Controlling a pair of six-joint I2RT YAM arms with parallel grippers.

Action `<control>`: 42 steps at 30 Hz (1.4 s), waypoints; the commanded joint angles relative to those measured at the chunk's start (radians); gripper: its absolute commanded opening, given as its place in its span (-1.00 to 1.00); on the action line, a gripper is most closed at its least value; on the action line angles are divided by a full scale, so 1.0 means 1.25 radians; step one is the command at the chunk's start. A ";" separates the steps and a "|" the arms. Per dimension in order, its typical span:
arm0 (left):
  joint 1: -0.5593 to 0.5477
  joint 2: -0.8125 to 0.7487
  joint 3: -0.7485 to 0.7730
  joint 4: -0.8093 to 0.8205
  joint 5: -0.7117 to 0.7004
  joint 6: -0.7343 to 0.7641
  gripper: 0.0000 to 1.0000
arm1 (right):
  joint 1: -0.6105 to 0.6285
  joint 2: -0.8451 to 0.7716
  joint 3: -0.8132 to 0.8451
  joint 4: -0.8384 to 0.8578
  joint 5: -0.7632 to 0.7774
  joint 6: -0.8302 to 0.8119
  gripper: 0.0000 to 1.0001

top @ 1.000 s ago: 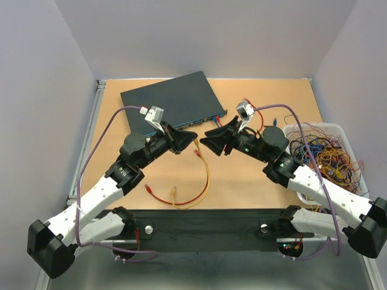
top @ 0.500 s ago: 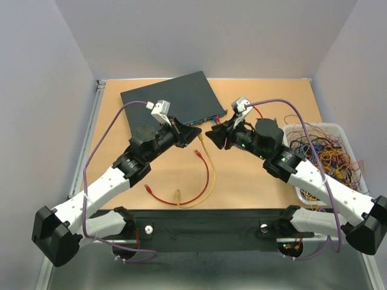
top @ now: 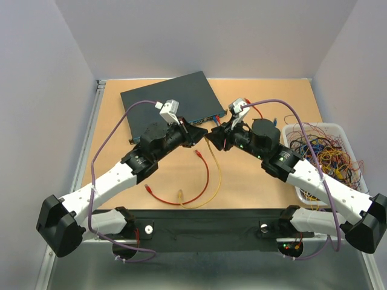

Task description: Insert the plug into the switch port

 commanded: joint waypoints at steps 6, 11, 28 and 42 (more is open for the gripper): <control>-0.009 -0.003 0.054 0.041 -0.028 -0.006 -1.00 | 0.009 0.003 0.011 0.015 0.013 0.002 -0.17; -0.009 0.003 0.081 0.021 -0.047 0.008 -1.00 | 0.009 -0.027 -0.009 0.015 0.009 0.005 -0.17; -0.017 0.009 0.088 0.038 -0.033 0.002 -1.00 | 0.009 0.003 -0.009 0.017 0.049 0.001 -0.28; -0.023 0.014 0.083 0.044 -0.036 0.002 -1.00 | 0.009 -0.015 -0.021 0.024 0.069 0.005 -0.92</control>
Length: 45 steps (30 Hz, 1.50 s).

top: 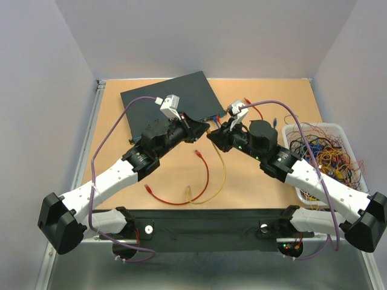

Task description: Insert the plug into the switch port

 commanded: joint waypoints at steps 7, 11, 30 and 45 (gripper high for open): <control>-0.007 0.011 0.026 0.017 -0.029 0.025 -0.35 | 0.003 -0.037 -0.028 0.031 0.086 0.003 -0.99; -0.004 0.038 0.056 -0.049 -0.039 0.080 0.53 | 0.002 -0.031 -0.055 0.029 0.140 0.004 -0.99; 0.383 0.283 0.243 0.040 0.043 0.214 0.68 | -0.180 0.384 0.101 0.005 0.050 0.062 -0.99; 0.509 0.544 0.542 0.233 0.075 0.279 0.67 | -0.258 0.712 0.395 -0.071 -0.001 0.055 -0.99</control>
